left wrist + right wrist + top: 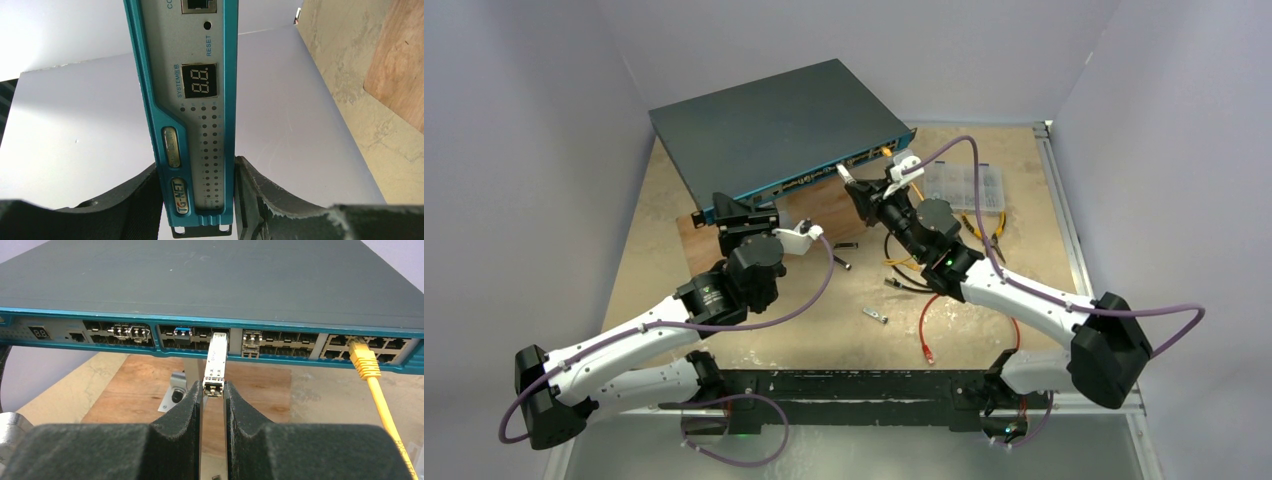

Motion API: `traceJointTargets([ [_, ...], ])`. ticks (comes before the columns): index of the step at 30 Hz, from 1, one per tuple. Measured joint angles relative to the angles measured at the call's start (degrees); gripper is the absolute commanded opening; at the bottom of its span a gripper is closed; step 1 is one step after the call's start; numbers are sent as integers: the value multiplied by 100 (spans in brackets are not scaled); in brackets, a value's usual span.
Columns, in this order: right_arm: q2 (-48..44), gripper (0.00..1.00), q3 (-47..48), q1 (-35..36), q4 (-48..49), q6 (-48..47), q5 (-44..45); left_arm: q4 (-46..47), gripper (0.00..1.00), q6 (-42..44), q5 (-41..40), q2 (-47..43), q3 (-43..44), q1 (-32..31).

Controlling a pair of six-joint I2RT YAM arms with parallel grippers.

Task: Insert the plug into the switch port

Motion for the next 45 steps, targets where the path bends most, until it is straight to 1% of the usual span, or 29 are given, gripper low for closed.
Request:
traceJointTargets([
  [37, 61, 0, 2, 0, 0, 15, 33, -146, 0, -129, 0, 0, 46, -74],
  [45, 66, 0, 13, -2, -7, -15, -72, -153, 0, -138, 0, 0, 46, -79],
])
